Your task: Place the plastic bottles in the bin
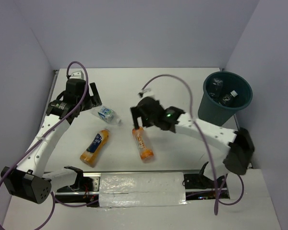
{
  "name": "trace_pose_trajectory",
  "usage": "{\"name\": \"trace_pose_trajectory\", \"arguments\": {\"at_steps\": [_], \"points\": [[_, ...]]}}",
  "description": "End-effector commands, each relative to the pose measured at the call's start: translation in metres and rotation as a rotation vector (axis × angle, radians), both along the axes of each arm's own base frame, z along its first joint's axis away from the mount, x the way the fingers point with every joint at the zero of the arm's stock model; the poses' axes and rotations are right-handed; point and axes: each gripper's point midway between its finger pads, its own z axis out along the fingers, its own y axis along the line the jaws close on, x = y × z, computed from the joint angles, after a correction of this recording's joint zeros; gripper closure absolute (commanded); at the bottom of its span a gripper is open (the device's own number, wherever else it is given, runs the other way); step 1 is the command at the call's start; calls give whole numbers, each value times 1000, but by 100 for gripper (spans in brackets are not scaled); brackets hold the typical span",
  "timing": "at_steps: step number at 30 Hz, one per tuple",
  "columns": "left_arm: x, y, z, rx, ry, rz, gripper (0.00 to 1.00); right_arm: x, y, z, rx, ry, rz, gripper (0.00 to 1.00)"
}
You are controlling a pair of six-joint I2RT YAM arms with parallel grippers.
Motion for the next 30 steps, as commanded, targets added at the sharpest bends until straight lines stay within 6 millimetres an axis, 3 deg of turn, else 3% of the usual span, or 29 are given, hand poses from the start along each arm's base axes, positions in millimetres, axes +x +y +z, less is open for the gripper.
{"name": "trace_pose_trajectory", "arguments": {"at_steps": [1,3,10,13,16,17,19,20,22,23,25,26,28,29,30], "points": [[-2,3,1,-15,-8,28,1,-54,40,-60,-30,211,173,1],[-3,1,-1,-25,-2,27,1,-67,50,-86,-63,259,211,1],[-3,-4,-2,-41,-9,1,1,-67,45,-154,-215,352,169,0],[-3,-4,-3,-36,-3,-2,1,-66,37,-171,-259,361,135,6],[-3,-5,-5,-40,-2,-7,1,-63,33,-172,-282,347,113,23],[-3,-5,-4,-40,-2,-7,1,-58,35,-163,-274,326,106,38],[-3,-4,-2,-40,-9,-7,1,-48,25,-144,-297,271,61,49],[-3,-4,-2,-38,-10,-8,1,-39,28,-111,-252,208,52,56],[-3,-4,0,-36,-15,-10,1,-14,13,-60,-230,98,-21,57],[-2,-4,0,-38,-16,-8,1,-7,0,-27,-197,42,-56,57],[-1,-5,2,-42,-21,-13,1,26,-37,31,-176,-96,-191,56],[-1,-6,3,-47,-22,-14,1,32,-59,64,-138,-162,-246,55],[1,-9,4,-58,-31,-23,1,49,-95,112,-127,-310,-328,52],[1,-10,5,-61,-33,-27,1,56,-124,158,-31,-438,-413,52],[2,-11,4,-64,-32,-31,1,58,-144,176,-63,-509,-435,51]]}}
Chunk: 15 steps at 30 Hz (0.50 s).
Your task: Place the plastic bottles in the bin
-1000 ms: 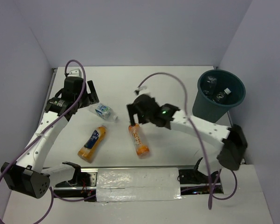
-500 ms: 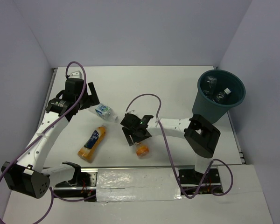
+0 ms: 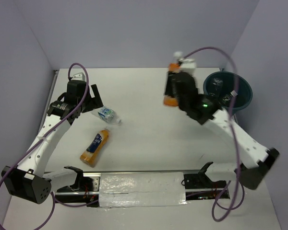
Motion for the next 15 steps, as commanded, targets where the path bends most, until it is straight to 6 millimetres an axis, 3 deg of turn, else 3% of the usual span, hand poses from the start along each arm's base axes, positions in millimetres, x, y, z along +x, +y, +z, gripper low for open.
{"name": "trace_pose_trajectory", "arguments": {"at_steps": [1,2,3,4,6,7,10,11,15], "points": [[7,-5,17,-29,-64,-21,1,8,-100,103,-48,-336,-253,50],[8,-6,17,-31,-62,-26,1,9,-131,138,0,-457,-348,50],[9,-7,19,-28,-62,-31,0,9,-157,143,-84,-488,-415,50],[10,-7,19,-24,-60,-38,1,10,-188,161,-108,-551,-512,50],[12,-8,22,-24,-67,-43,1,10,-218,172,-147,-591,-619,50],[14,-9,23,-29,-73,-46,1,7,-248,181,-152,-622,-741,50],[16,-12,23,-34,-75,-55,0,16,-281,180,-182,-620,-856,50],[18,-14,22,-38,-72,-61,1,17,-301,181,-166,-628,-916,50],[21,-17,21,-44,-69,-71,1,34,-334,157,-156,-594,-1005,48]]}}
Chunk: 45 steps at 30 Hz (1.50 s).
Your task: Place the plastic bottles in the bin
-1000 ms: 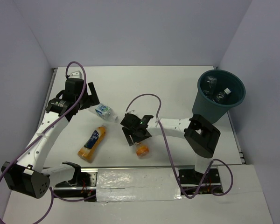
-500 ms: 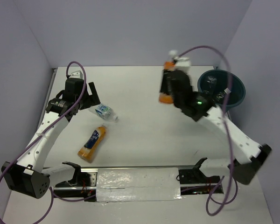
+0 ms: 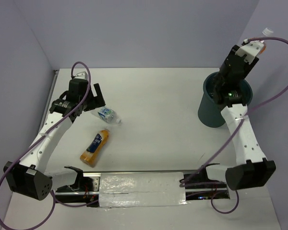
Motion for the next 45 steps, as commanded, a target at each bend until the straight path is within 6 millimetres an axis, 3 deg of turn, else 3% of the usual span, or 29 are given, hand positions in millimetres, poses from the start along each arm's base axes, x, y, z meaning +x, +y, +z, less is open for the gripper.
{"name": "trace_pose_trajectory", "arguments": {"at_steps": [1,4,7,10,11,13,19,21,22,24,25,28,32,33,35,36,38,39,40,41,42,43,45], "points": [[13,-5,23,-14,-72,-30,1,11,-24,-13,33,-40,-68,47],[14,-5,21,-12,-70,-29,1,22,-36,-51,54,17,-93,45],[14,-4,19,-3,-68,-26,1,19,-55,-84,125,15,-129,42],[13,-3,17,1,-59,-25,1,19,-56,-99,144,25,-120,25],[13,-3,18,0,-61,-25,1,19,-54,-98,145,28,-112,12],[12,-3,18,1,-63,-24,1,18,-52,-93,152,21,-102,6],[11,-4,20,-13,-74,-27,1,0,-39,-21,112,-86,-12,4],[11,-5,20,-16,-74,-29,1,-7,-34,-12,107,-70,19,4],[11,-5,19,-19,-72,-30,1,-5,-24,2,104,-90,82,3],[12,-6,20,-22,-74,-31,1,-8,-7,9,107,-78,182,3],[12,-6,20,-22,-75,-28,1,-6,7,20,123,-103,267,3],[13,-4,22,-17,-81,-20,1,-5,41,21,170,-62,437,3],[13,4,22,15,-73,14,1,-1,119,-4,215,55,657,2],[11,7,20,27,-60,25,1,-4,163,-18,224,116,762,2],[10,14,18,55,-43,50,1,-1,211,-49,257,220,863,2],[8,21,15,82,-25,75,1,-12,254,-68,281,292,967,2],[5,28,11,104,-8,98,1,-12,305,-120,280,451,1042,2],[1,33,11,118,-2,118,1,-25,339,-145,266,527,1125,2],[0,37,10,120,0,135,1,-20,360,-182,257,628,1122,1],[-1,43,11,123,-1,159,1,-25,375,-204,247,706,1132,2],[-2,48,12,125,-4,181,1,-28,394,-210,242,745,1178,2],[-5,57,17,120,-12,222,1,-36,421,-241,193,832,1207,2],[-7,70,26,102,-30,280,1,-41,445,-252,114,877,1239,1]]}}
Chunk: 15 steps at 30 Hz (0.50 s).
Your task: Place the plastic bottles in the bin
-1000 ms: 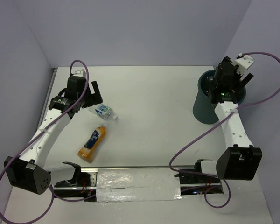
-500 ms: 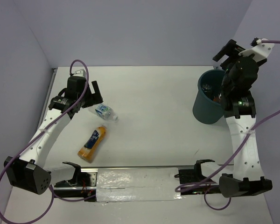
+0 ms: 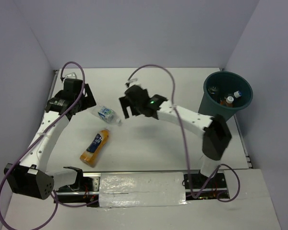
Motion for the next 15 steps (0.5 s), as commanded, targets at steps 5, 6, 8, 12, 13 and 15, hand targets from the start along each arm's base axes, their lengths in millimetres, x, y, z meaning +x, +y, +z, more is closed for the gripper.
{"name": "trace_pose_trajectory", "arguments": {"at_steps": [5,6,8,12,13,15], "points": [[-15,66,37,8,-70,246,0,-42,76,-48,-88,170,146,0],[-17,70,36,9,-68,258,1,-42,83,-50,-75,175,162,0],[-18,75,35,-4,-69,275,1,-36,98,-44,-76,128,209,0],[-20,75,42,-18,-108,281,1,-14,121,-72,-201,122,289,0],[-22,85,45,-11,-124,318,1,-12,120,-80,-255,137,319,0],[-23,88,50,-17,-143,333,1,3,140,-82,-256,112,341,0]]}}
